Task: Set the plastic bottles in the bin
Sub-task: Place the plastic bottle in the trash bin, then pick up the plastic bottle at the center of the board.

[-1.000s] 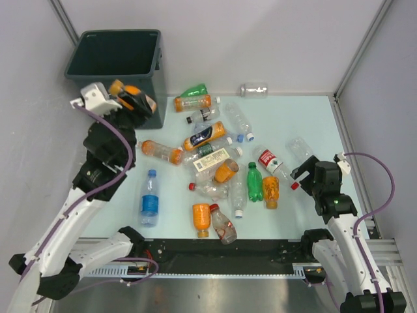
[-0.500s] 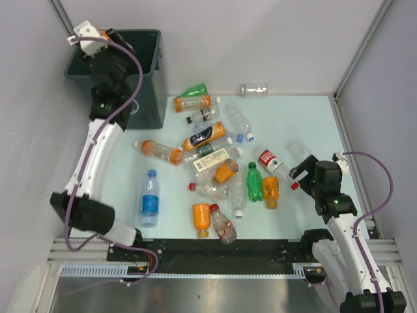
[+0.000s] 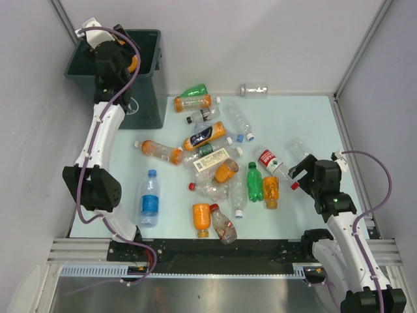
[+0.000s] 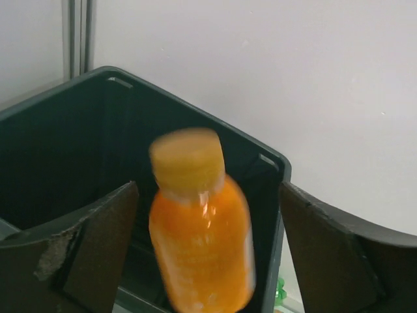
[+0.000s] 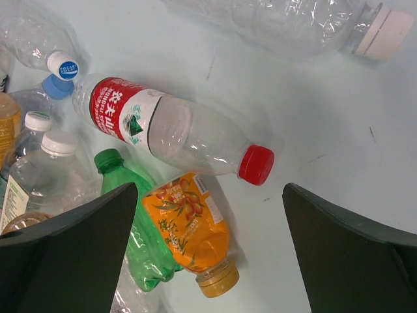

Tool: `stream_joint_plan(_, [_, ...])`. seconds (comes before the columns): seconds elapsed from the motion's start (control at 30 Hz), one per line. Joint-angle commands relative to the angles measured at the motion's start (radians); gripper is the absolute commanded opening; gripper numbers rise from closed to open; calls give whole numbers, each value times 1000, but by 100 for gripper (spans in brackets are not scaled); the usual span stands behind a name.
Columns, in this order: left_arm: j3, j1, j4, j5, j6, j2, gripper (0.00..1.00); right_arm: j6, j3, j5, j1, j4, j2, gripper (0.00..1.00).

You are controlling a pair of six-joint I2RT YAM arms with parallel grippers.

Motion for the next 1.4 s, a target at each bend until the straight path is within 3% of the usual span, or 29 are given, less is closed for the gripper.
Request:
stream_joint_plan(0.0, [61,8,-11,41,-17,-4,98,-17,39,11,-2,17,-7,100])
stream_joint_plan(0.27, [92,9,-154,144,-54,-50,100,-33,39,9,-4,6,-32,100])
stream_joint_plan(0.4, [69,8,-329,240,-117,-108,100,-45,39,19,-4,-1,-38,100])
stream_joint_plan(0.53, [-55,5,-451,372,-166,-214,100,-48,39,-24,-6,-8,-4,100])
stream_joint_plan(0.6, [-200,-15,-453,440,-158,-315,100,-51,39,-38,-7,-14,14,100])
stream_joint_plan(0.73, [-510,-81,-412,423,-128,-506,100,-71,39,-66,-6,-23,10,100])
stream_joint_plan(0.87, [-685,-132,-423,417,-129,-663,100,-85,39,-80,-6,-31,-12,100])
stream_joint_plan(1.07, [-874,-190,-522,438,-120,-850,100,-89,39,-129,-6,-40,-15,100])
stream_joint_plan(1.37, [-1089,-190,-679,348,-181,-1065,100,-79,38,-175,-6,-52,-29,100])
